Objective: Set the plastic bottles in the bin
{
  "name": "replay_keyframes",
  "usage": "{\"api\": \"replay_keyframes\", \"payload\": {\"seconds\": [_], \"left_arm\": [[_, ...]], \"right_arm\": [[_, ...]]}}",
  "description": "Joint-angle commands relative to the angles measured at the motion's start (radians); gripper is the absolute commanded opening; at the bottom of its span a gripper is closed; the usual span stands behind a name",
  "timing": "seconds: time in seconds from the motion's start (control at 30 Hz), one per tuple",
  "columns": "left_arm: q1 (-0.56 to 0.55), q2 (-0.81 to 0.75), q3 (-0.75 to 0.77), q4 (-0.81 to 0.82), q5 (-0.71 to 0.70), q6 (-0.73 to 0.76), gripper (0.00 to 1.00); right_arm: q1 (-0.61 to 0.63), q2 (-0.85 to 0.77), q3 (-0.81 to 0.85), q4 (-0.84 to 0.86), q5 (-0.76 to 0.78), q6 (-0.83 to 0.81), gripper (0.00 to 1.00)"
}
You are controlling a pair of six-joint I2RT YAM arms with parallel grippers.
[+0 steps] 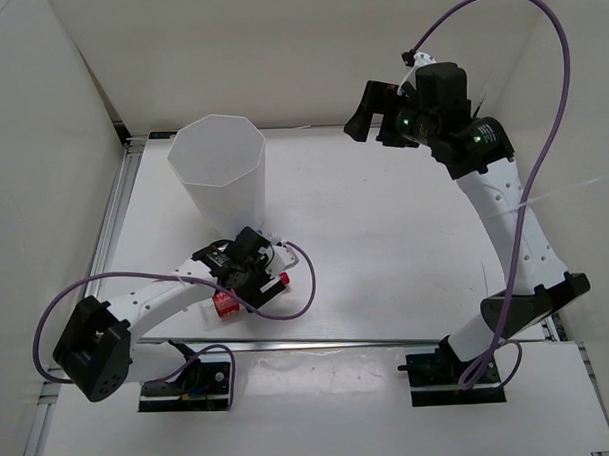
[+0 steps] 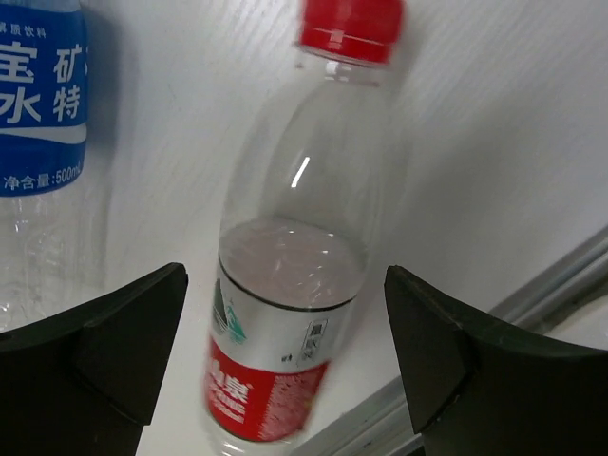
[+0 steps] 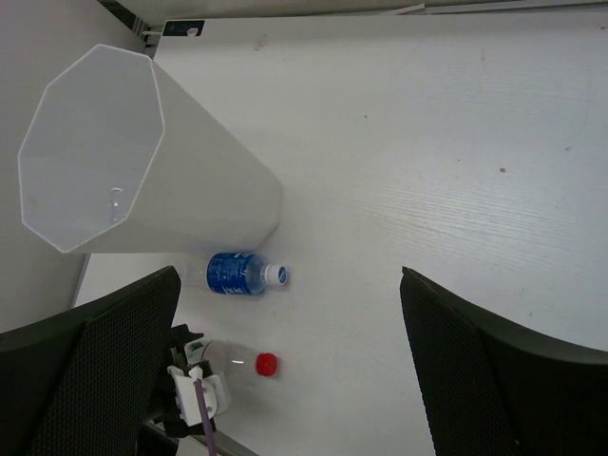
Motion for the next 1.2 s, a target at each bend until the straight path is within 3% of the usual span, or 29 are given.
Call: {"api": "replay_keyframes", "payload": {"seconds": [0.0,0.17,0.5,0.6,0.63,0.67,0.7,0.93,1.17], "left_arm": [[-0.006,0.032,-0.019,0.096,-0.04,0.017,0.96],[-0.006,0.083,-0.01,0.141,-0.023,0.008,0.96],[-0.028,0.118,-0.022,0.15,0.046,-0.052,0.74],[-0.028,0.109,-0.033,0.15,0.072,-0.064,0.6],[-0.028,0.109,-0.033,0.15,0.081,-0.065,0.51],[-0.028,0.109,-0.033,0.15,0.081,-0.078,0.37],[-0.037,0.109,-0.023,0.141,0.081,-0.078,0.31],[-0.077,0.163,0.133,0.042,0.092,-0.132,0.11],[-0.12,0.197,0.475,-0.072,0.054,-0.131,0.1]], "right_arm": [[0.001,-0.047,-0.019,0.015,-0.012,-0.017,1.0],[0.001,-0.056,-0.019,0.015,-0.012,-0.027,1.0],[0.001,-0.084,-0.062,0.015,-0.001,-0.036,1.0],[0.001,-0.084,-0.082,0.015,-0.001,-0.036,1.0],[0.001,-0.084,-0.082,0.015,-0.001,-0.036,1.0],[0.001,-0.093,-0.082,0.015,-0.001,-0.036,1.0],[0.001,-0.093,-0.091,0.015,-0.001,-0.036,1.0],[0.001,-0.102,-0.111,0.015,0.008,-0.027,1.0],[0.001,-0.112,-0.12,0.006,0.026,-0.007,1.0]]}}
